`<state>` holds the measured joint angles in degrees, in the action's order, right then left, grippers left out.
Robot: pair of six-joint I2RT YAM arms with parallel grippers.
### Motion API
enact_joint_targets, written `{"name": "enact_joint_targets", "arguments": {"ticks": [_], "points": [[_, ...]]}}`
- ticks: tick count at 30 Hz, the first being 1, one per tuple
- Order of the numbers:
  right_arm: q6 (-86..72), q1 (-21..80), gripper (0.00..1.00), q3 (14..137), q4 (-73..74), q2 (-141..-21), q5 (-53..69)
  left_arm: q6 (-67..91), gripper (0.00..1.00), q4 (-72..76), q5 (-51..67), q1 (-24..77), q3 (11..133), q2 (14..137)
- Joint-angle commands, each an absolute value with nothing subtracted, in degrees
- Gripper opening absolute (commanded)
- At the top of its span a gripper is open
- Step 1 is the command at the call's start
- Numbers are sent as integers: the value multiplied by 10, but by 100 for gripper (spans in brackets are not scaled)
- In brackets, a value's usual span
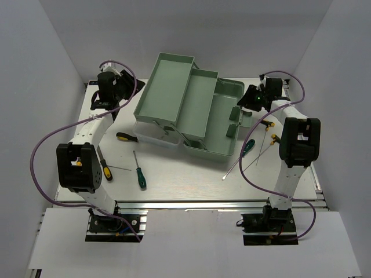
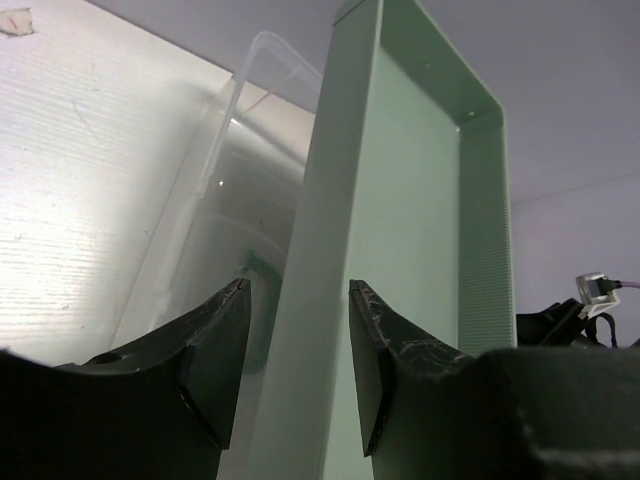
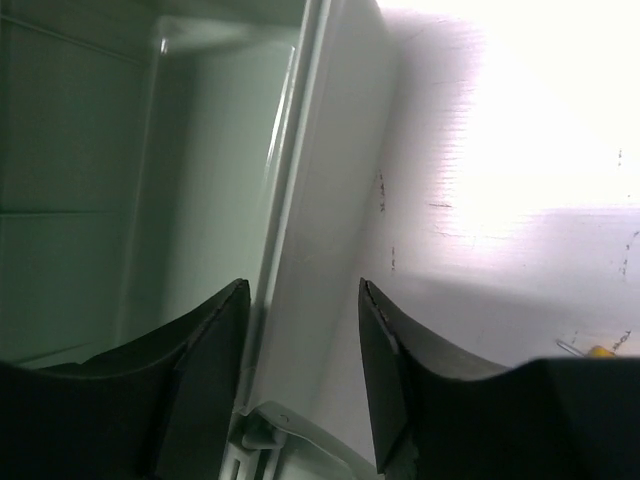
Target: Sort the tools into containers
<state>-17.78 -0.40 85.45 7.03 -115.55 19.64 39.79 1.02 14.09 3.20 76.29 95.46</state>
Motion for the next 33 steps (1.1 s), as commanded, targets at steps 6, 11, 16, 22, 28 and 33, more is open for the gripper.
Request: {"name": "enact_joint_targets", "arguments": {"ticks": [6, 11, 16, 22, 28, 33], "points": [[-124, -12, 79, 863, 102, -1124, 255, 367, 56, -84, 77, 27, 762, 877], [-53, -23, 89, 873, 94, -1086, 333, 397, 56, -225, -32, 27, 739, 819], [47, -33, 89, 868, 96, -1033, 372, 495, 53, -366, -86, 27, 694, 757], [161, -38, 89, 870, 141, -990, 366, 645, 59, -423, -116, 27, 613, 708], [141, -41, 89, 798, 113, -935, 406, 733, 62, -434, -115, 28, 614, 782], [131, -41, 89, 744, 100, -904, 408, 737, 64, -398, -140, 27, 657, 875]]}}
